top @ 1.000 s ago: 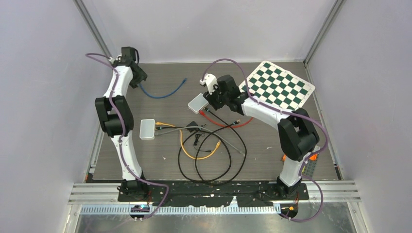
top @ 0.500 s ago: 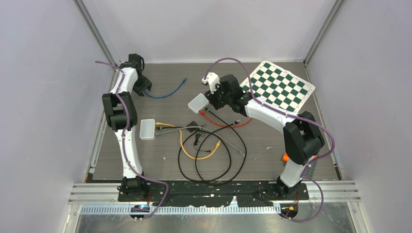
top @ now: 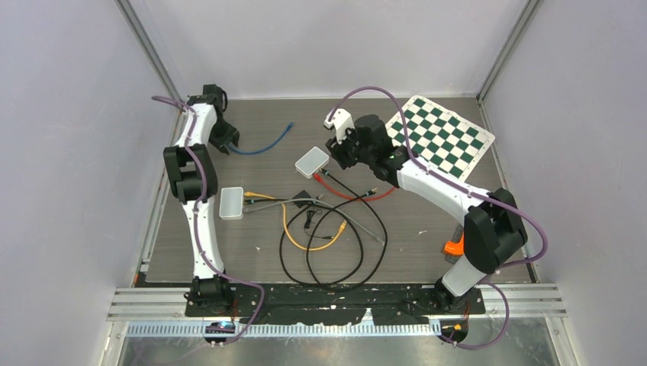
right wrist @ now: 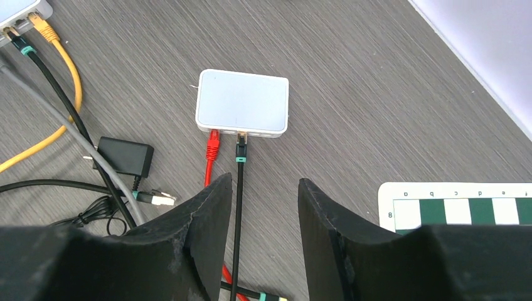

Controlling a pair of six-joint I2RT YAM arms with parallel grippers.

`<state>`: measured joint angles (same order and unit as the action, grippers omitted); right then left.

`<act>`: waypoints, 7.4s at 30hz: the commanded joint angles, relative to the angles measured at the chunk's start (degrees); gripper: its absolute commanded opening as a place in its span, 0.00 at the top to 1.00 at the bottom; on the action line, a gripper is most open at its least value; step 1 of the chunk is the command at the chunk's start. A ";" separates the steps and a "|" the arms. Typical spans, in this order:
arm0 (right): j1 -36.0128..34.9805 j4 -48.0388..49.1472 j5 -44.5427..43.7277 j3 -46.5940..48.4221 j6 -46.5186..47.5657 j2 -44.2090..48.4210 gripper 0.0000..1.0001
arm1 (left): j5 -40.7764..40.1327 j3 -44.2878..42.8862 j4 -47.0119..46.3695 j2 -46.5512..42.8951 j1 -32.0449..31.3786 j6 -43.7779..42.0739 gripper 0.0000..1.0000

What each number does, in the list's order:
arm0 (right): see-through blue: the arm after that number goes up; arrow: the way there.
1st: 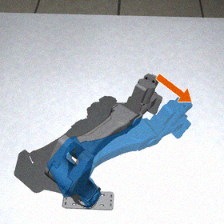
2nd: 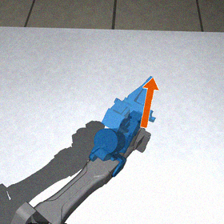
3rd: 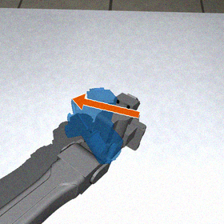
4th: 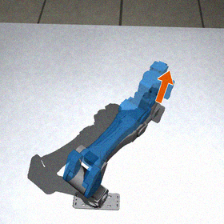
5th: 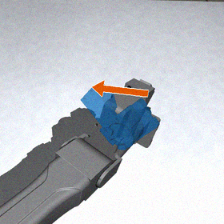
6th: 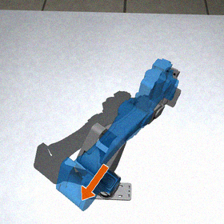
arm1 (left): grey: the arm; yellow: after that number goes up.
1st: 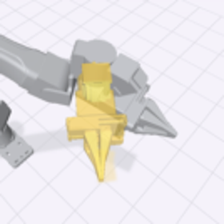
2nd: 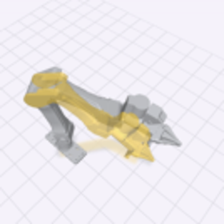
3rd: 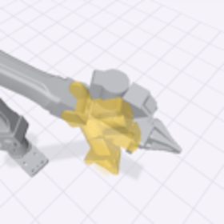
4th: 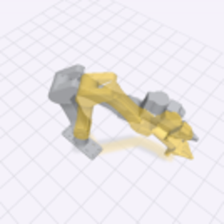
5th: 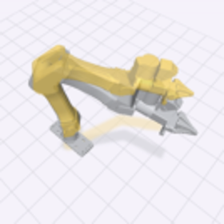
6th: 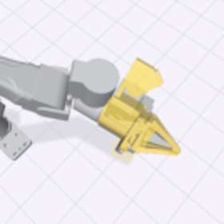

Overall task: Insert the plug into the switch port
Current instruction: Insert the connector into the switch port, then pick up the connector from the center of the board.

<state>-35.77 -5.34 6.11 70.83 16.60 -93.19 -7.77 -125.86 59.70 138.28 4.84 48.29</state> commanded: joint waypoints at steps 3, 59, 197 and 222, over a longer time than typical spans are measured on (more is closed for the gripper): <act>0.07 3.38 0.76 -1.31 -0.39 5.53 0.50 | 3.32 -2.11 3.80 1.07 1.60 1.70 0.58; -0.16 3.58 1.27 -2.71 -0.76 12.73 0.50 | 24.90 22.46 -24.29 -8.67 1.30 -1.54 0.61; -0.18 4.69 1.45 -4.46 -0.85 27.28 0.48 | 7.50 25.81 -5.16 -12.48 6.19 -12.94 1.00; -0.10 3.67 -2.39 -6.73 -23.51 29.31 0.49 | 17.18 49.86 -28.70 -54.78 2.29 -12.43 1.00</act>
<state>-35.79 -3.46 3.70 64.64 1.50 -64.86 5.30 -81.01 35.70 89.67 9.76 36.58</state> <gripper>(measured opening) 0.514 0.029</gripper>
